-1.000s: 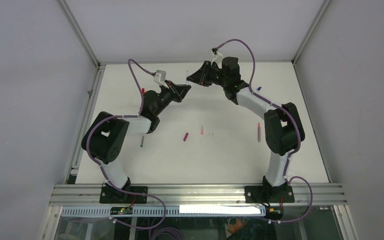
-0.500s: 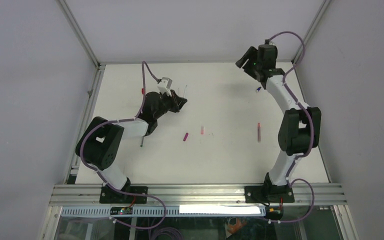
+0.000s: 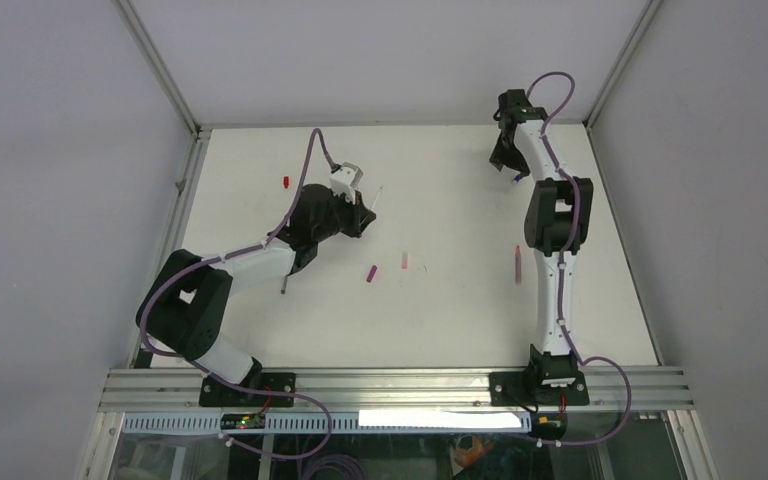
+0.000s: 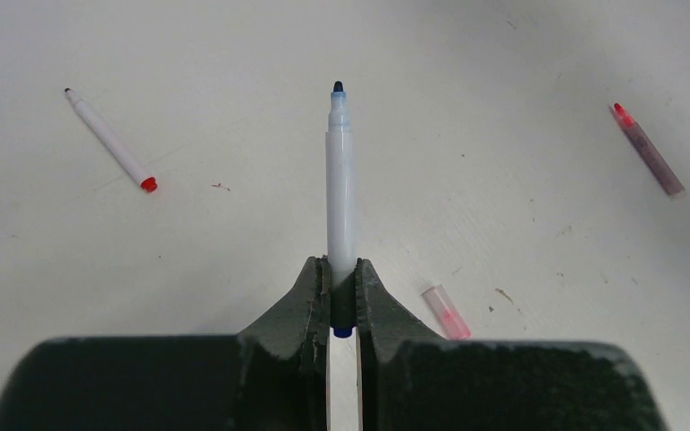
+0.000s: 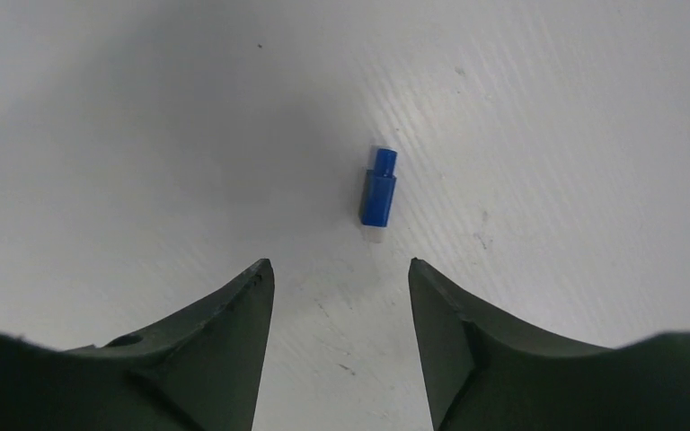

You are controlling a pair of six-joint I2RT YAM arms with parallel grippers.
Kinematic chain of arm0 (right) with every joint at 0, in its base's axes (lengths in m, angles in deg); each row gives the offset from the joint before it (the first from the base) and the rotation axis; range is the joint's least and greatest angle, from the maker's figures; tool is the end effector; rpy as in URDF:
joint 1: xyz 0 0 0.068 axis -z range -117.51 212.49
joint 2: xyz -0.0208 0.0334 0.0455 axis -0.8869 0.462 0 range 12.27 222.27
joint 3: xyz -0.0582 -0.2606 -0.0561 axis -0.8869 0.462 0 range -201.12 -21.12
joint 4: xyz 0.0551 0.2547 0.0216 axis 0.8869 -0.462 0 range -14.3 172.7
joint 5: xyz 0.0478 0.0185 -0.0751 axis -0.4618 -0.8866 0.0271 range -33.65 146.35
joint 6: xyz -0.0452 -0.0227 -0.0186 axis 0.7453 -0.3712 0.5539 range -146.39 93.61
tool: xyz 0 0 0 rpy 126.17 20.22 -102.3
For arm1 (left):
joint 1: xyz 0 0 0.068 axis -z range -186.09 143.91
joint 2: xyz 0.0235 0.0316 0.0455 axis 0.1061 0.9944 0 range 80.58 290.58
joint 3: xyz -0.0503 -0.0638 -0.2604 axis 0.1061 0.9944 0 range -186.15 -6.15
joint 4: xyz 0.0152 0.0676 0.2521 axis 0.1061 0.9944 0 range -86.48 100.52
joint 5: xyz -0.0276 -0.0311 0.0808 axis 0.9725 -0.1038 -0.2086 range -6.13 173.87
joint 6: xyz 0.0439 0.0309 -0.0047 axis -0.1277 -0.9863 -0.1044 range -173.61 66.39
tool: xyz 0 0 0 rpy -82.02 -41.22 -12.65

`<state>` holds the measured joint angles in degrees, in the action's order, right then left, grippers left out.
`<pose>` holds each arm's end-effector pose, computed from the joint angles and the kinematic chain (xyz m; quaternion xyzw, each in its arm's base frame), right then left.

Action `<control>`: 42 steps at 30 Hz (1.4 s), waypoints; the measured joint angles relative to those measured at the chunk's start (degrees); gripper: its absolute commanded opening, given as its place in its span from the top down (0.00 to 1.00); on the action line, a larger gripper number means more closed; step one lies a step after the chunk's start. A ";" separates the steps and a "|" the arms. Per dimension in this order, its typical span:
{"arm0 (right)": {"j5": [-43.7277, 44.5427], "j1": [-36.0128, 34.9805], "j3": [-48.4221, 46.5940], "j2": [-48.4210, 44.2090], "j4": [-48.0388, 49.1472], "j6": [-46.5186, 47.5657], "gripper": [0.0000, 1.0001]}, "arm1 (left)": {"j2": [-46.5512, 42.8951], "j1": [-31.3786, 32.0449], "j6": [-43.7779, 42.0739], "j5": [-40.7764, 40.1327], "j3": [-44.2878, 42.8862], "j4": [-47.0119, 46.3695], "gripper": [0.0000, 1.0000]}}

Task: Insert the pens into the pen caps

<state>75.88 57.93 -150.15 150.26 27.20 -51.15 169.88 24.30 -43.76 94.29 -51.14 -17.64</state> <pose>0.5133 0.0290 0.2143 0.2055 0.9397 -0.1049 0.2526 0.2851 -0.1746 0.2064 0.1974 0.8089 -0.2599 0.4891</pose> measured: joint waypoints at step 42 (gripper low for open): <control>-1.90 2.47 13.07 -1.40 12.50 4.11 1.00 | 1.86 -0.04 -1.27 0.22 -1.60 3.17 1.00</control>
<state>73.98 60.40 -137.08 148.86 39.70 -47.04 171.73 24.26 -45.03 94.50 -52.73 -14.47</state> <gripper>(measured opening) 0.010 0.069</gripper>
